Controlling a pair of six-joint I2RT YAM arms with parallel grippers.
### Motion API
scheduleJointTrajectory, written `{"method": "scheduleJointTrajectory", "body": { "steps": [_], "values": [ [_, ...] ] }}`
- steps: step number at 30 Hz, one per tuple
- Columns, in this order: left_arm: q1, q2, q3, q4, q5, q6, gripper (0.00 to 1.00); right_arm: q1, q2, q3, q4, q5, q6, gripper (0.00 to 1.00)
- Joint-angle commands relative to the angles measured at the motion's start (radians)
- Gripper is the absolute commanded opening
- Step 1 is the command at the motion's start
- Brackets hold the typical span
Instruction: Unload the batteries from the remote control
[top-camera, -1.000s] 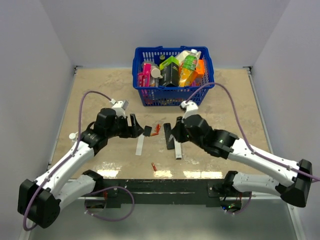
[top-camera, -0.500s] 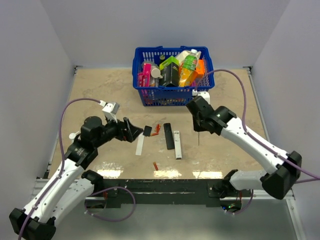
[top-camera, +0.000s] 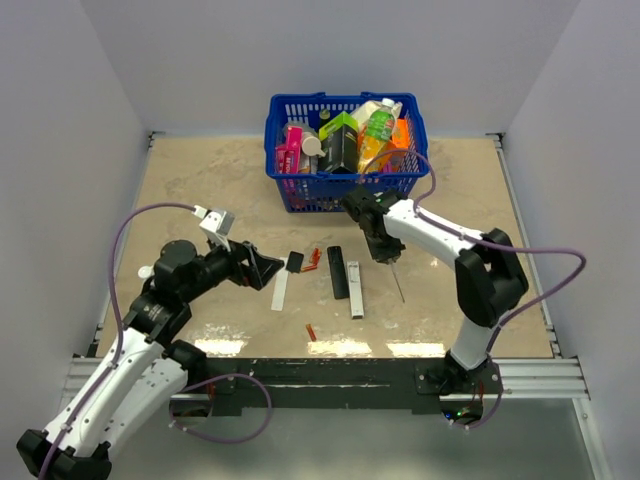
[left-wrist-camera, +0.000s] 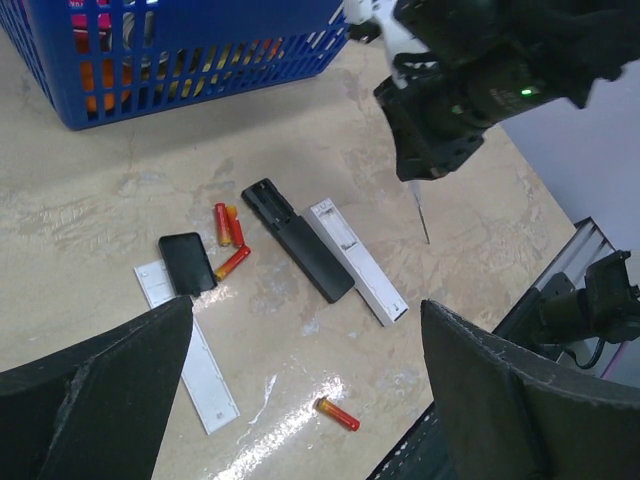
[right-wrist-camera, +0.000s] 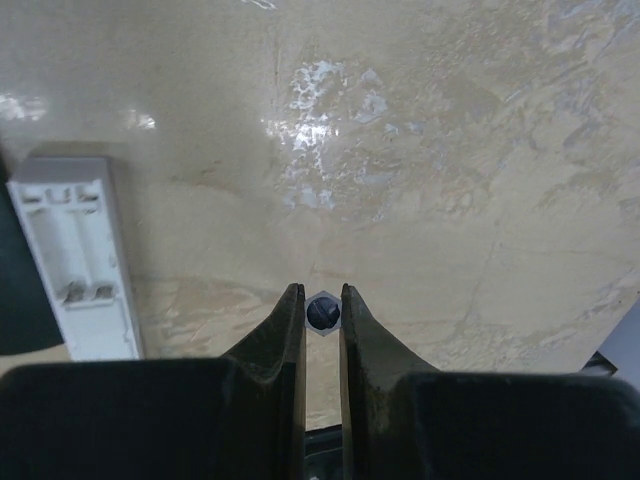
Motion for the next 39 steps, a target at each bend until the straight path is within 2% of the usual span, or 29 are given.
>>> {"method": "scheduleJointTrajectory", "body": {
  "steps": [1,11,15,25,29,30,31,36,37,38,39],
  "values": [
    [-0.002,-0.046,0.007,0.05,0.015,0.034,1.0,-0.047,0.069,0.03,0.036,-0.026,-0.05,0.1],
    [-0.002,-0.044,0.004,0.059,0.015,0.04,1.0,-0.103,0.117,-0.091,0.265,-0.196,-0.063,0.18],
    [-0.002,-0.03,0.014,0.043,0.016,0.05,1.0,-0.116,0.12,-0.113,0.302,-0.224,-0.064,0.21],
    [-0.003,-0.033,0.008,0.043,-0.011,0.043,1.0,-0.13,0.08,-0.138,0.328,-0.222,-0.081,0.36],
    [-0.003,-0.017,0.011,0.049,-0.017,0.043,1.0,-0.13,-0.024,-0.135,0.304,-0.244,-0.087,0.42],
    [-0.003,-0.013,0.011,0.048,-0.023,0.043,1.0,-0.129,-0.045,-0.133,0.297,-0.256,-0.095,0.45],
    [-0.003,-0.007,0.013,0.048,-0.03,0.042,1.0,-0.13,-0.062,-0.13,0.291,-0.268,-0.098,0.57],
    [-0.003,0.032,0.044,0.037,-0.057,0.025,1.0,-0.129,-0.205,-0.124,0.277,-0.34,-0.109,0.72],
    [-0.003,0.033,0.054,0.034,-0.063,0.021,1.0,-0.129,-0.234,-0.121,0.28,-0.357,-0.109,0.88],
    [-0.003,0.035,0.059,0.034,-0.066,0.016,1.0,-0.129,-0.261,-0.121,0.293,-0.382,-0.112,0.98],
    [-0.003,0.033,0.064,0.036,-0.068,0.013,1.0,-0.127,-0.291,-0.122,0.302,-0.418,-0.11,0.98]
  ]
}}
